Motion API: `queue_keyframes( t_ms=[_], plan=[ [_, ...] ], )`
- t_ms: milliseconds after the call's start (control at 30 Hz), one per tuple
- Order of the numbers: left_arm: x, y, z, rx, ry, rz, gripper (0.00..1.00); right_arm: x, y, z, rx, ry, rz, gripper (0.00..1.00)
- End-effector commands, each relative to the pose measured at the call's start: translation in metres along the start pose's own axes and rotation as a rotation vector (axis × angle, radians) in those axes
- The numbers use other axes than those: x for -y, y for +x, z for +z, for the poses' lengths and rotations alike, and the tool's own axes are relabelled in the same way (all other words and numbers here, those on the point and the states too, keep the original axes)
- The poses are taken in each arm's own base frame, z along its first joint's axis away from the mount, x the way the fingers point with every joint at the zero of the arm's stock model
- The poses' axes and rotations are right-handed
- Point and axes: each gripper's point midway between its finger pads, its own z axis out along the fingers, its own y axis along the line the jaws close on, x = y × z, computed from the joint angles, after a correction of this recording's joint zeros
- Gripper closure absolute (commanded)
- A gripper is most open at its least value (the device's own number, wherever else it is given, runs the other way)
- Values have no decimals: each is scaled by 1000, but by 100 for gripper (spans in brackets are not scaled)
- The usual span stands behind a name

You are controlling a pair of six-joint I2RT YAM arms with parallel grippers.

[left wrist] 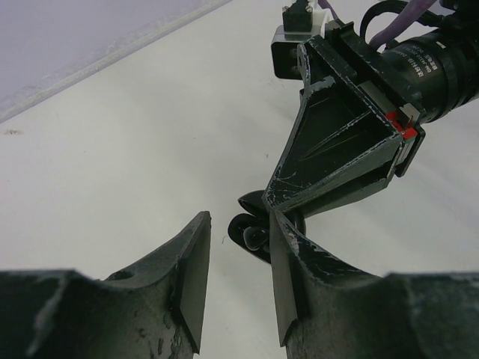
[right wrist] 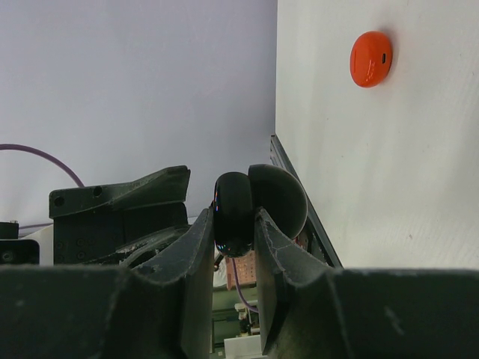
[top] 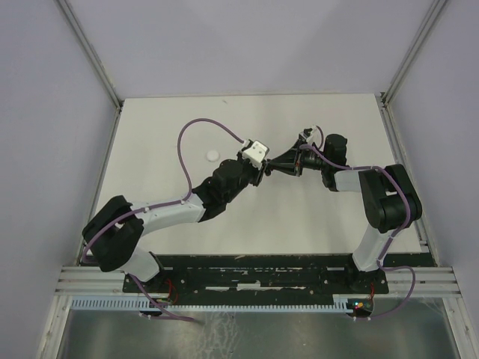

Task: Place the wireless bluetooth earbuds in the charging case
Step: Place the earbud in the charging case.

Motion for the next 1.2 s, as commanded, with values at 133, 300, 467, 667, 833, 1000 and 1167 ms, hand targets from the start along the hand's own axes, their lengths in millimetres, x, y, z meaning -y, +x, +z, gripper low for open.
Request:
queue_keyframes(
  t_ms=[133,300,467,667,833,1000,1167],
  plan=[
    [-9,-35,-9,83,-34,-74,51,-23,-3,-2,-1,-51,-104,95],
    [-12,-28,-6,37,-61,-96,46,-24,-5,-2,5,-52,-107,95],
    [-13,-21,-4,4,-80,-116,40,-25,-6,-1,7,-53,-109,95],
    [-17,-17,-2,-6,-108,-118,39,-26,-7,-1,8,-58,-112,95],
    [-15,-15,3,-10,-102,-120,39,-28,-6,-1,8,-61,-116,95],
    [-10,-20,7,4,-77,-128,39,-28,-6,-2,6,-63,-117,95],
    [-8,-19,8,1,-67,-123,39,-29,-6,-2,6,-63,-117,95]
  ],
)
